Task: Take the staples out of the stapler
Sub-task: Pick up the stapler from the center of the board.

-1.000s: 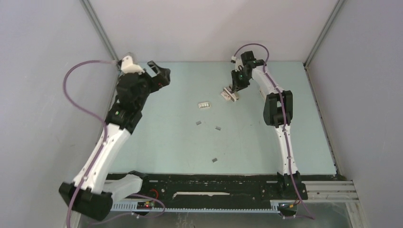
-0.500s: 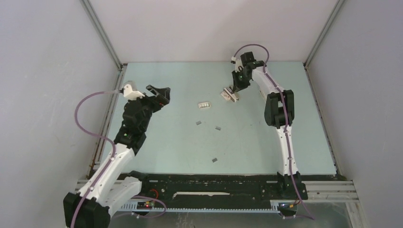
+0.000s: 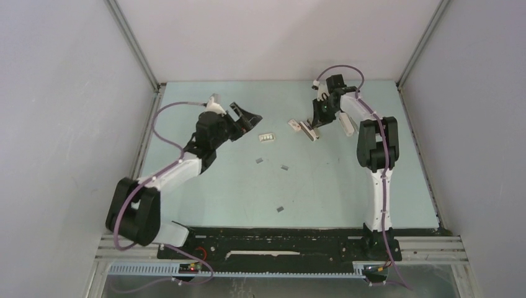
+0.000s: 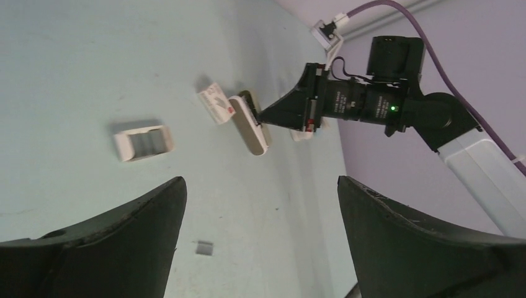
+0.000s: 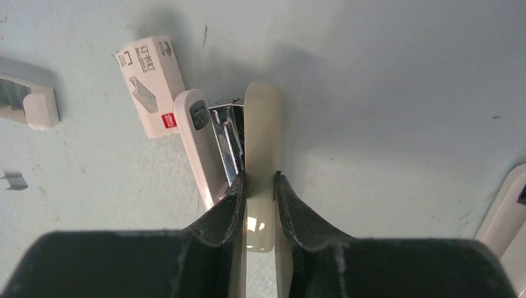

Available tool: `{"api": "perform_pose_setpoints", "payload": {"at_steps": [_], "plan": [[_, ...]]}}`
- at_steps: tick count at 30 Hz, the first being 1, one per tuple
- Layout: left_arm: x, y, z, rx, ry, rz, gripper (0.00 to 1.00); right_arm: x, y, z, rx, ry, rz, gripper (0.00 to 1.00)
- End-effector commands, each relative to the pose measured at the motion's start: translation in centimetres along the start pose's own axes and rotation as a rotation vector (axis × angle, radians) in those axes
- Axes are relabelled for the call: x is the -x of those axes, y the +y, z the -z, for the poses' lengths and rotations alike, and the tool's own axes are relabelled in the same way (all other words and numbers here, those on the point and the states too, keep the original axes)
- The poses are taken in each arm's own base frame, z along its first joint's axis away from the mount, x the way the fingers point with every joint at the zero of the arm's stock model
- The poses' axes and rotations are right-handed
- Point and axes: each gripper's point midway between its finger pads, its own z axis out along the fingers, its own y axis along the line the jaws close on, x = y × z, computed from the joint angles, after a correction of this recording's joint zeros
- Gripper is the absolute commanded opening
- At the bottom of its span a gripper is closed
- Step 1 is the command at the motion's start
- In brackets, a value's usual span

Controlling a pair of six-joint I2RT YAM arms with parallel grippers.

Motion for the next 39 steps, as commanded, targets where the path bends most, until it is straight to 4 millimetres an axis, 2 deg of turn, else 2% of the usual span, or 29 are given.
{"api": "perform_pose_setpoints", "payload": {"at_steps": [1, 5, 12, 19, 28, 39], "plan": [[0.7, -5.7, -2.5, -0.189, 0.064, 0.027, 0.97, 0.1, 0.2, 1.9, 0.011, -0.028, 0.006, 0.11], [-1.1, -6.7, -5.2, -0.224, 0.157, 0.032, 0.97, -0.1, 0.3, 2.2, 0.023, -0.032, 0.001, 0.11], [-5.3, -6.2, -8.7, -0.196, 0.323, 0.122, 0.97, -0.7, 1.3, 3.5, 0.071, -0.054, -0.015, 0.1], [-8.1, -4.8, -10.6, -0.142, 0.414, 0.239, 0.97, -1.1, 2.4, 5.0, 0.131, -0.074, -0.052, 0.1], [-11.2, -4.8, -12.7, -0.13, 0.508, 0.353, 0.92, -1.9, 4.3, 7.1, 0.216, -0.098, -0.077, 0.1], [-13.9, -4.6, -14.0, -0.096, 0.584, 0.418, 0.84, -2.5, 7.1, 8.8, 0.311, -0.123, -0.079, 0.09]]}}
